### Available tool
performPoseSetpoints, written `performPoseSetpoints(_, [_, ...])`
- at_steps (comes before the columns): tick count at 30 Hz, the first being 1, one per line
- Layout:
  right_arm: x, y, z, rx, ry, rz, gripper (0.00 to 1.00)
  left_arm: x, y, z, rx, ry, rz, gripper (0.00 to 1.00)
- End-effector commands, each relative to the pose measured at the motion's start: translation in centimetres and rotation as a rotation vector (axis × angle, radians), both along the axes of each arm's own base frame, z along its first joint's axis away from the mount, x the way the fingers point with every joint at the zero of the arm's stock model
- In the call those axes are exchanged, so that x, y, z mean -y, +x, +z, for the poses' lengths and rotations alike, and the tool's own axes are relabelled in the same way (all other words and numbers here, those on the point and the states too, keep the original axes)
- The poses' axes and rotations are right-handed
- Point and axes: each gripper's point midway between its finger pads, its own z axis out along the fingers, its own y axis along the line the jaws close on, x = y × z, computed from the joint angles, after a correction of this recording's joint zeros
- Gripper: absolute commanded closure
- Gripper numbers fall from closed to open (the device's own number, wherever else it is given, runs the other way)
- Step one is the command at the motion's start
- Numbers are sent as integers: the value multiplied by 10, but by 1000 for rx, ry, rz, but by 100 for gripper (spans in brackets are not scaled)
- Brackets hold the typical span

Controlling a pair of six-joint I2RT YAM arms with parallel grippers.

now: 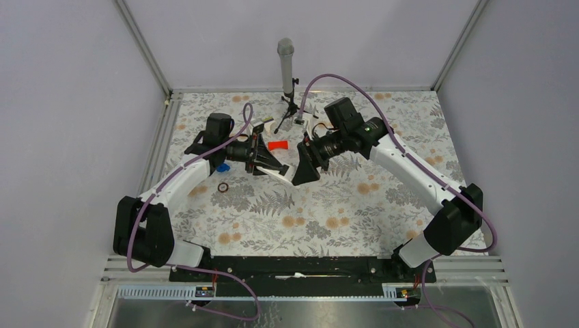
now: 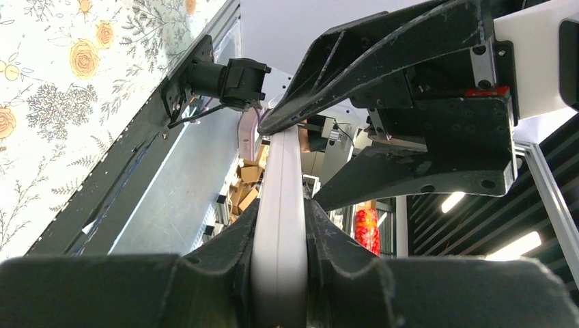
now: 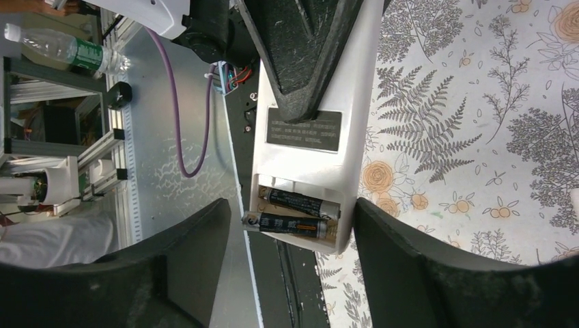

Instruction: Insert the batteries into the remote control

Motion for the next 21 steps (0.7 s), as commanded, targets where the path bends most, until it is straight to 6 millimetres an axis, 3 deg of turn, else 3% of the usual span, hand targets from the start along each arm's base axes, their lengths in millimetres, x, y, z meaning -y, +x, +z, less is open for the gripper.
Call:
performPoseSetpoints(1, [-2, -10, 9, 41, 19, 30, 31, 1, 2, 21, 90, -37, -21, 100])
performPoseSetpoints(7, [-4, -7, 10, 38, 20, 18, 41, 1, 1, 23, 101, -36, -19, 100])
performPoseSetpoints(21, [-2, -7, 9, 62, 30, 17, 44, 0, -2, 25, 105, -39, -19, 100])
